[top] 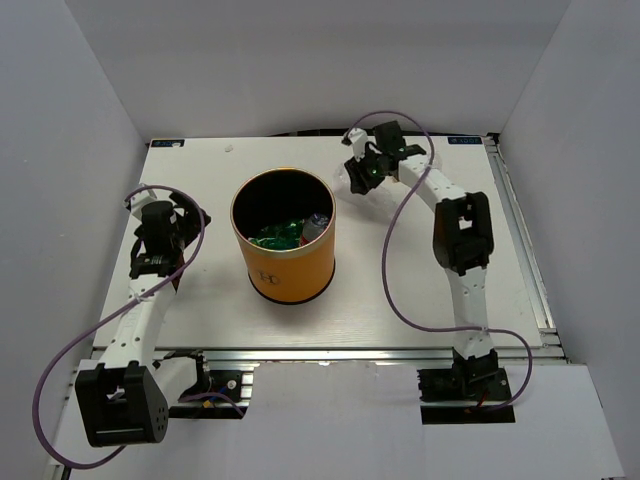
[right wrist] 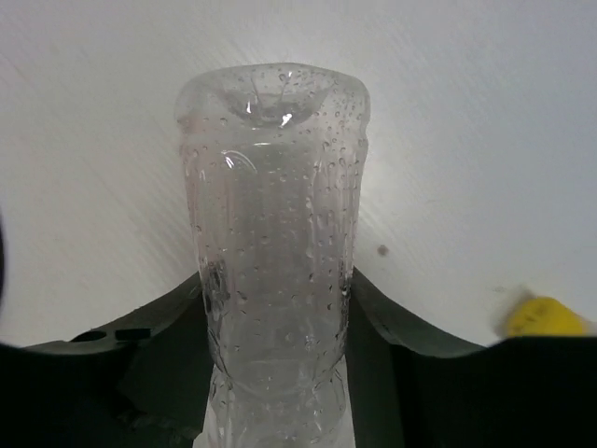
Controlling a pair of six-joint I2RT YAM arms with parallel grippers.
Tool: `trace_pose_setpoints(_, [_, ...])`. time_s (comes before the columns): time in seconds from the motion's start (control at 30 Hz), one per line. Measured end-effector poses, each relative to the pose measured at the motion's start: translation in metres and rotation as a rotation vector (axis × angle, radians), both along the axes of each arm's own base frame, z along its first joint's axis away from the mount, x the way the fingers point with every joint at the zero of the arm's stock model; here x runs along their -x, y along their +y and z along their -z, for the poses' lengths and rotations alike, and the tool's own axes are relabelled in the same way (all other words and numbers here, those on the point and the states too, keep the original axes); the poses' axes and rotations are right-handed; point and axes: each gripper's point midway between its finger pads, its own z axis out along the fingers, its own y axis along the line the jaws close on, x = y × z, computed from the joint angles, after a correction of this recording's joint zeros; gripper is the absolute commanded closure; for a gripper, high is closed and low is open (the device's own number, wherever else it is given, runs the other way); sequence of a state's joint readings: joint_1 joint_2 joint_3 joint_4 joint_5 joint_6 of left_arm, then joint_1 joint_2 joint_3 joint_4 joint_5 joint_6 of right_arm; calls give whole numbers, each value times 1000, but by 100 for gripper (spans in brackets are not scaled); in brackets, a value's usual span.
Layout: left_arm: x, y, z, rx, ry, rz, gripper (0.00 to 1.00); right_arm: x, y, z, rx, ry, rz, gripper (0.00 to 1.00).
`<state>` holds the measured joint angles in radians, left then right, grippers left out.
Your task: Put the plastic bottles in the bin
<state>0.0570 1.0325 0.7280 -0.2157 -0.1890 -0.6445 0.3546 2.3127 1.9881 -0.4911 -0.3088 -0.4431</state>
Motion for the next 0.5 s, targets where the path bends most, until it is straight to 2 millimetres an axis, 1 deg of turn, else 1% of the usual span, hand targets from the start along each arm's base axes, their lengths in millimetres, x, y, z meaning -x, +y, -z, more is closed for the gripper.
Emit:
trace_pose_setpoints(0.03, [1, 0, -1, 0, -2, 0, 2, 2, 1, -19, -24, -23, 15, 70])
trace_pose_setpoints(0.07, [1, 0, -2, 0, -7, 0, 2, 4, 1, -46, -55, -65, 29, 72])
trace_pose_setpoints(0.13, [2, 0, -6, -1, -20, 0, 2, 13, 2, -112, -129, -177, 54, 71])
trace_pose_setpoints(0.17, [3, 0, -9, -1, -27, 1, 2, 21, 1, -154, -175, -257, 66, 70])
trace_pose_setpoints(0.23, [4, 0, -13, -1, -39, 1, 2, 45, 6, -251, -296, -448, 63, 70])
trace_pose_setpoints(0.27, [4, -1, -14, -1, -45, 2, 2, 62, 10, -301, -365, -553, 47, 70])
trace_pose_setpoints(0.3, [4, -1, -16, -1, -49, 1, 2, 87, 18, -352, -442, -660, 11, 69])
trace_pose_setpoints(0.33, [5, -1, -17, -2, -52, 2, 2, 112, 28, -392, -516, -742, -31, 65])
trace_pose_setpoints(0.37, [5, -1, -18, -2, -55, 2, 2, 145, 42, -430, -600, -818, -94, 62])
trace_pose_setpoints(0.4, [5, -1, -18, -2, -57, 2, 2, 169, 55, -451, -661, -852, -149, 62])
trace_pose_setpoints(0.43, [5, -1, -19, -2, -58, 2, 2, 198, 71, -470, -733, -878, -221, 63])
trace_pose_setpoints(0.47, [5, -1, -19, -2, -60, 2, 2, 219, 84, -482, -791, -884, -280, 63])
trace_pose_setpoints(0.5, [6, -1, -19, -2, -61, 2, 2, 235, 97, -487, -838, -878, -334, 62])
